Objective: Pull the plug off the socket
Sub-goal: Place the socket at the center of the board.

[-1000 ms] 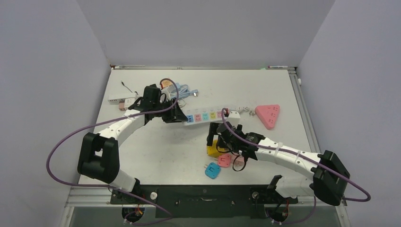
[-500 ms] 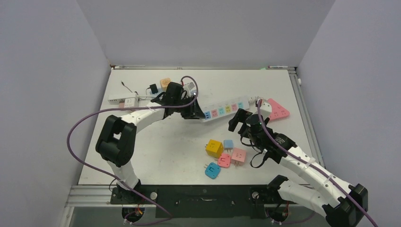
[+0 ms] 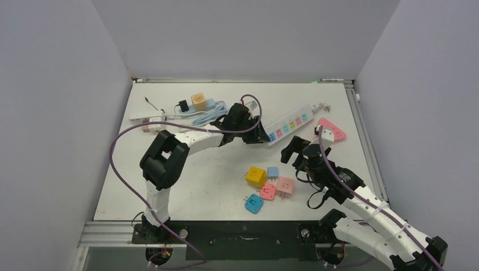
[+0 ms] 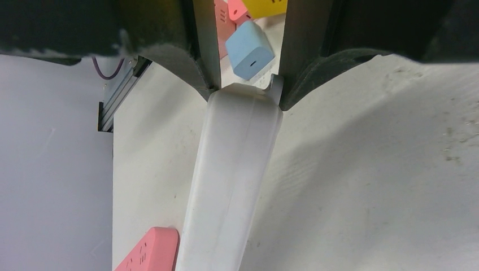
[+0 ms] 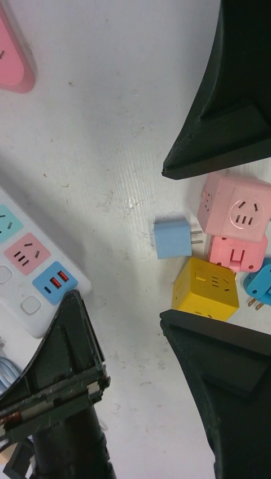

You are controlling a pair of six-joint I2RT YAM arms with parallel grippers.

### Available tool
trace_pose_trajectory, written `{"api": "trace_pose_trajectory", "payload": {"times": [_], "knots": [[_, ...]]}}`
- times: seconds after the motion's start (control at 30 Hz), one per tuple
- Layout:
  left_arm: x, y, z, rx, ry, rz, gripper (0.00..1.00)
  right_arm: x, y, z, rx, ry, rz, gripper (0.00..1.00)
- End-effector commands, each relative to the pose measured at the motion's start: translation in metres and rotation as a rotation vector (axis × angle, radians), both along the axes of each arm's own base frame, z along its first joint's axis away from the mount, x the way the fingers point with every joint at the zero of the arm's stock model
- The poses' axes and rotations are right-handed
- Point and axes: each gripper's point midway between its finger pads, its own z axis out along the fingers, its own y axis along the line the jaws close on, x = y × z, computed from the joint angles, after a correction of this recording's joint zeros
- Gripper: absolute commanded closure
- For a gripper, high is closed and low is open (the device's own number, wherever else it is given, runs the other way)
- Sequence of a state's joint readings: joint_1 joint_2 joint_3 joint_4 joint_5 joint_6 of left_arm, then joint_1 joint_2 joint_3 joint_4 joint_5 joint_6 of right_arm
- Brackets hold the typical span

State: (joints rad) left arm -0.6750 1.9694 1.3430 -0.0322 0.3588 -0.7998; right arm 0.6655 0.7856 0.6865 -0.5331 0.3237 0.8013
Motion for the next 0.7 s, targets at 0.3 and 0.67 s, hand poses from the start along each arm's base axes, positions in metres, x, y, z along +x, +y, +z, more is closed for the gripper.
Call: {"api": "trace_pose_trajectory", "payload": {"times": [0.3,0.67], "knots": [[-0.009,-0.068,-0.010,-0.050,-0.032,0.050,0.85,-0.002,-0.021,0.020,0.032,-0.066,-0.092,0.10],[-0.015,-0.097,-0.022,-0.067,-0.009,0.040,0.60,-0.002,-0.022,0.022,0.027,-0.070,-0.100,0.10]]}}
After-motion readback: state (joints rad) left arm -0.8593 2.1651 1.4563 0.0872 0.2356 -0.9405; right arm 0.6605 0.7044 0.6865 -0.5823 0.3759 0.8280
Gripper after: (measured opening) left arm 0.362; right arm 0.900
